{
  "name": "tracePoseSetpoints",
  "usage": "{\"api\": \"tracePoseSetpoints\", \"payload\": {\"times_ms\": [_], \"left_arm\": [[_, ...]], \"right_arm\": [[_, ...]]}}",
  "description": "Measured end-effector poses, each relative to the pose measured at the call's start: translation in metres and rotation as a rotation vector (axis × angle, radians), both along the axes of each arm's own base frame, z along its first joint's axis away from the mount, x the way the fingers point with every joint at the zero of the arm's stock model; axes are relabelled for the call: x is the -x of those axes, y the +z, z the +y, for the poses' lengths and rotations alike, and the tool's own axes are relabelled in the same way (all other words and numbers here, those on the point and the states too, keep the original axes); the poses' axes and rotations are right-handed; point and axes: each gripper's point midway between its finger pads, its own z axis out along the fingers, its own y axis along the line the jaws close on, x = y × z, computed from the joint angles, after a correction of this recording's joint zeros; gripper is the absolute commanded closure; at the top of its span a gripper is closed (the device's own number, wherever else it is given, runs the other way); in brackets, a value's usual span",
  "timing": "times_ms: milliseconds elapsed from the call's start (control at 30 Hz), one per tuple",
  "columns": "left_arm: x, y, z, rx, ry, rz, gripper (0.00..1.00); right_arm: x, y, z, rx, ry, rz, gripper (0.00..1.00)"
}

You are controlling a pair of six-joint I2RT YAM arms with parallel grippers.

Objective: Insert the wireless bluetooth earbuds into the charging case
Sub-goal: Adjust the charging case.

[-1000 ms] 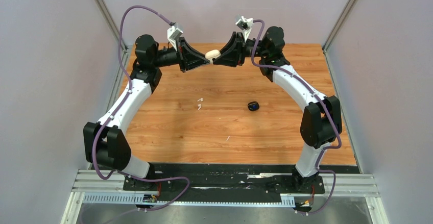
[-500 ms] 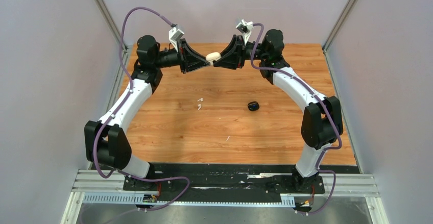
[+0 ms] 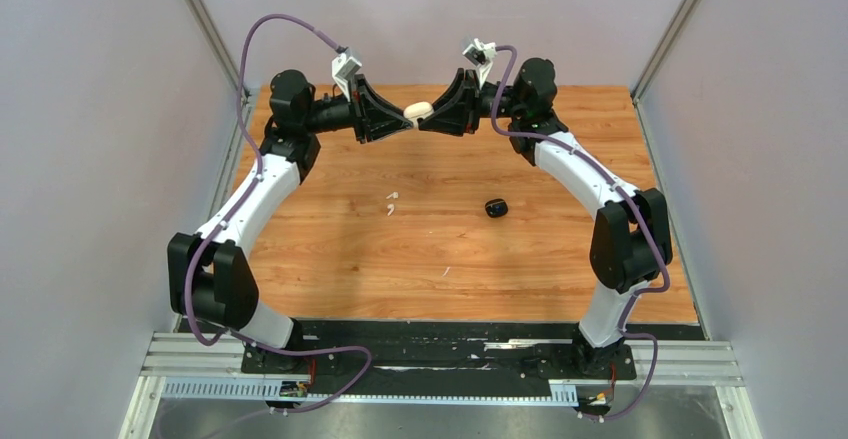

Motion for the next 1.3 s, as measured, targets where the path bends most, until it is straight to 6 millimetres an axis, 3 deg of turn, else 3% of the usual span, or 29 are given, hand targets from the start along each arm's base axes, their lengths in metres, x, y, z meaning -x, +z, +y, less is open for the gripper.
{"api": "tracePoseSetpoints", "payload": {"times_ms": [233, 533, 700, 800, 867, 933, 1033, 1167, 1300], "left_arm": [[-0.001, -0.005, -0.002, -0.005, -0.013, 0.014, 0.7], [0.001, -0.007, -0.005, -0.006, -0.028, 0.018, 0.59], [0.001, -0.009, -0.006, -0.008, -0.03, 0.022, 0.79], [0.0, -0.011, -0.006, -0.008, -0.032, 0.026, 0.96], [0.0, -0.012, -0.006, -0.01, -0.036, 0.027, 1.0], [0.003, -0.015, -0.007, -0.021, -0.055, 0.026, 1.0], [0.009, -0.019, -0.009, -0.051, -0.088, 0.013, 1.0], [0.013, -0.033, -0.009, -0.126, -0.108, -0.029, 1.0], [0.019, -0.059, -0.007, -0.217, -0.111, -0.035, 1.0]], "right_arm": [[-0.001, -0.005, 0.0, 0.005, -0.006, 0.016, 0.88], [0.002, -0.007, 0.004, 0.012, 0.002, 0.034, 0.85], [0.001, -0.008, 0.004, 0.013, 0.0, 0.037, 0.83], [0.001, -0.01, 0.005, 0.015, 0.0, 0.042, 0.68], [0.0, -0.013, 0.005, 0.023, -0.001, 0.051, 0.57], [0.0, -0.018, 0.004, 0.04, 0.001, 0.051, 0.45], [-0.004, -0.033, -0.004, 0.081, -0.006, 0.073, 0.36], [-0.006, -0.048, -0.025, 0.133, -0.011, 0.094, 0.36], [-0.011, -0.053, -0.04, 0.177, -0.033, 0.071, 0.41]]}}
